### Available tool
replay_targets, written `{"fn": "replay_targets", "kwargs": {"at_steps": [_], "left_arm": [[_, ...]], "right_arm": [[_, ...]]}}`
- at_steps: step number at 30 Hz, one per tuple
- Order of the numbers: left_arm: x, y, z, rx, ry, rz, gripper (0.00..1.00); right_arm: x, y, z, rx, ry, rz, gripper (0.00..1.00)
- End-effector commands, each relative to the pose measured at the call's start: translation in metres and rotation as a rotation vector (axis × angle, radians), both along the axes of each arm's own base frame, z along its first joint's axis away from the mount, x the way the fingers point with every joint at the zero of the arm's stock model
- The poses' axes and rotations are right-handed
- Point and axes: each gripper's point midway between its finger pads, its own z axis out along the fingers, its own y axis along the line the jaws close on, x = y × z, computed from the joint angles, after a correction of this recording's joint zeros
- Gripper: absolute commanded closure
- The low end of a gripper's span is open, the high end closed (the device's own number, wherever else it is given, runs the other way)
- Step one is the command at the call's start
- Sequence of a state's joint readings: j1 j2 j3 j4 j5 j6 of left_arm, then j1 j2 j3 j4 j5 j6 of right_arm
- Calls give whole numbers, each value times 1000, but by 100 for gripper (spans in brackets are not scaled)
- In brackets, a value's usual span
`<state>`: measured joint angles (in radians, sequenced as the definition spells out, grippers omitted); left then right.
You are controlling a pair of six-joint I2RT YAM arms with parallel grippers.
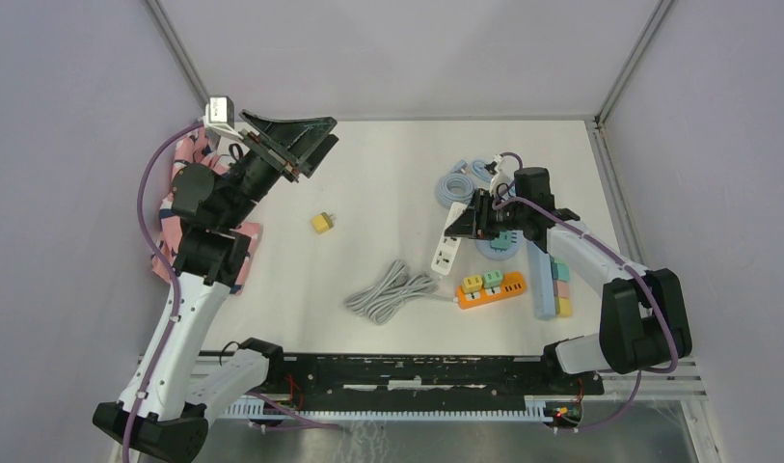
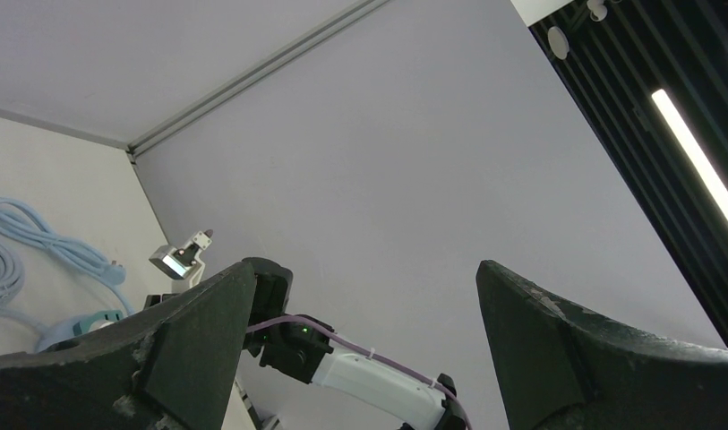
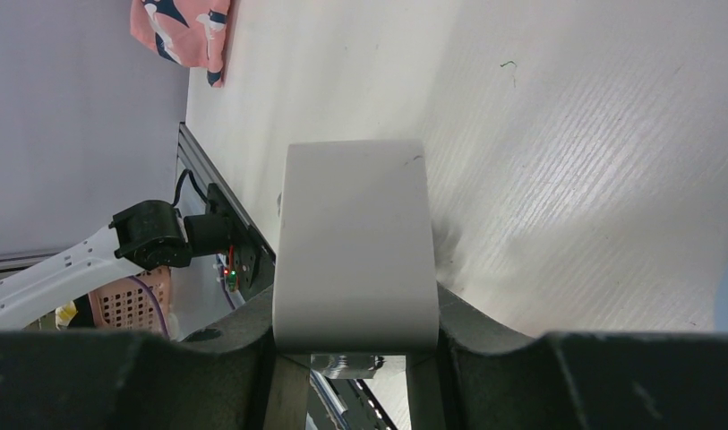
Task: Pull the plug off the socket
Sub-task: Place the socket at the center of the board.
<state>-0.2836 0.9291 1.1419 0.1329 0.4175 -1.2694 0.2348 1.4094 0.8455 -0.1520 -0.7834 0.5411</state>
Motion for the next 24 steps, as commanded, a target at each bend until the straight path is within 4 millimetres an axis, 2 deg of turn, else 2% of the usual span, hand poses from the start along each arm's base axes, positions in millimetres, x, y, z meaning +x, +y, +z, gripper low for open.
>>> {"fn": "replay_targets", "kwargs": {"at_steps": [1,8,17,24], "left_arm": [[-14,0,25,-27,-67,-16,1],[-15,-9,30,-20,-75,-37,1],[-15,-5,31,-30,-82,-14,1],[-15,-11,33,-39,-88,-31,1]], "right_arm": [[11,5,36,49,-119,25,100],[10,5,37,53,-119,27,100],[9,7,41,68,-118,34,100],[8,7,44,79,-119,36,100]]}}
